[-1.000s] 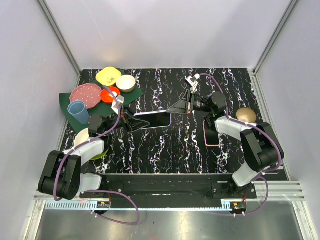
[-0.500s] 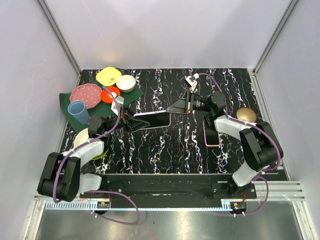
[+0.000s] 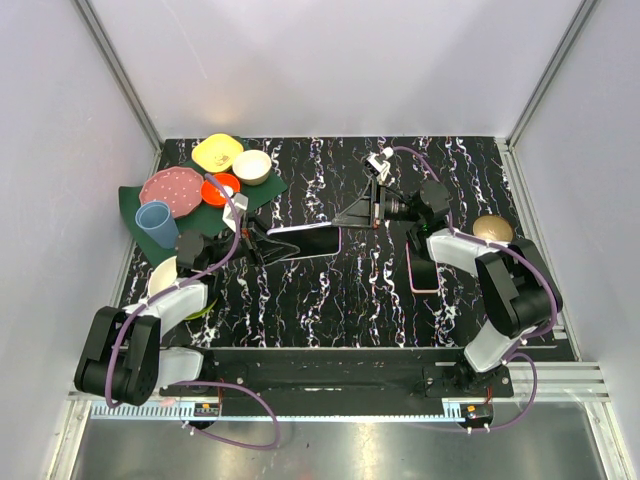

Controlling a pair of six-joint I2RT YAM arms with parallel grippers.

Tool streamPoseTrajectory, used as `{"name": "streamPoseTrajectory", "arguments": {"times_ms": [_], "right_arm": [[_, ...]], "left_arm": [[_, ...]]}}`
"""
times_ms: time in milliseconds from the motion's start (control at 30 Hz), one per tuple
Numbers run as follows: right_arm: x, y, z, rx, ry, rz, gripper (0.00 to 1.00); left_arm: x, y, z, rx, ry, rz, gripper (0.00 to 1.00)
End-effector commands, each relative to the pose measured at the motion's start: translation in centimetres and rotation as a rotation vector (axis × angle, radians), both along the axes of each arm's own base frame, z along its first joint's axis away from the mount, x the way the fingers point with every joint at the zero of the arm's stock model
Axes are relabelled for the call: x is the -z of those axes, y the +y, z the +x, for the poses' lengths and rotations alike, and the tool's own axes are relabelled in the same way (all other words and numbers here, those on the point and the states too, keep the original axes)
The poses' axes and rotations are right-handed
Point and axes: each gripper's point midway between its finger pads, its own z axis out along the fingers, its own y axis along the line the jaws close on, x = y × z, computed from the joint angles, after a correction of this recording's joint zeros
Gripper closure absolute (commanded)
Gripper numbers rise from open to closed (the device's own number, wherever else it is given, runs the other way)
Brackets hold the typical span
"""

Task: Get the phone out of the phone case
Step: Remove the phone case from the phone.

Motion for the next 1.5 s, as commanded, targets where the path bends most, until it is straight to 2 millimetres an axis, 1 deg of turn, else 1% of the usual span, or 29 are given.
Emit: {"name": "streamPoseTrajectory", "arguments": {"times_ms": [0,133,233,333,367,467,633,733,767,867,900,967,1000,1033,1200,1267,1333,1467], "right_arm": [[-1.1,0.0,2.2,0.066,0.021,0.029,0.86],[-1.3,-0.1,2.1,0.056,0.023,0.032,0.90],[-1.5,-0.1,1.9,0.048,0.027,0.032,0.90],[-1.6,-0.2,2.1,0.057,0.032,0.032,0.87],[-1.5,-0.3,2.6,0.078,0.032,0.033,0.87],[-1.1,-0.5,3.0,0.104,0.049,0.029,0.87],[-1.0,-0.6,3.4,0.112,0.060,0.028,0.84],[-1.2,-0.8,3.4,0.120,0.044,0.030,0.78],[-1.4,-0.8,3.3,0.122,0.033,0.034,0.74],[-2.0,-1.1,3.4,0.144,-0.003,0.044,0.66],[-2.4,-1.2,3.2,0.154,-0.021,0.051,0.60],[-2.8,-1.6,3.2,0.170,-0.074,0.053,0.54],[-3.2,-1.8,3.1,0.175,-0.095,0.056,0.48],[-3.6,-2.0,3.2,0.181,-0.110,0.059,0.46],[-4.8,-3.1,2.8,0.199,-0.227,0.060,0.39],[-4.7,-3.2,2.5,0.199,-0.293,0.053,0.38],[-4.9,-3.4,2.0,0.199,-0.381,0.055,0.37],[-4.6,-3.6,1.1,0.176,-0.496,0.038,0.39]], "left_arm": [[-4.9,0.0,-4.7,0.118,-0.531,-0.050,1.00],[-4.8,0.0,-4.9,0.122,-0.537,-0.049,1.00],[-4.7,0.0,-5.1,0.131,-0.542,-0.044,1.00],[-4.8,0.0,-5.6,0.145,-0.557,-0.042,1.00],[-4.8,0.0,-5.8,0.151,-0.559,-0.041,1.00],[-5.0,-0.1,-6.2,0.160,-0.570,-0.044,1.00],[-5.1,-0.1,-6.4,0.163,-0.571,-0.047,1.00],[-5.2,-0.1,-6.3,0.161,-0.569,-0.049,1.00],[-5.2,-0.1,-6.3,0.160,-0.569,-0.050,1.00],[-5.2,-0.1,-6.2,0.159,-0.566,-0.051,1.00],[-5.2,-0.1,-6.2,0.159,-0.567,-0.051,1.00],[-5.2,-0.1,-6.1,0.158,-0.561,-0.051,1.00],[-5.2,-0.1,-6.1,0.157,-0.562,-0.053,1.00],[-5.2,-0.1,-6.0,0.157,-0.558,-0.052,1.00],[-5.3,-0.2,-5.8,0.150,-0.546,-0.058,1.00],[-5.4,-0.2,-5.6,0.143,-0.539,-0.060,1.00],[-5.4,-0.1,-5.3,0.136,-0.532,-0.061,1.00],[-5.6,0.1,-4.6,0.104,-0.516,-0.069,1.00]]}}
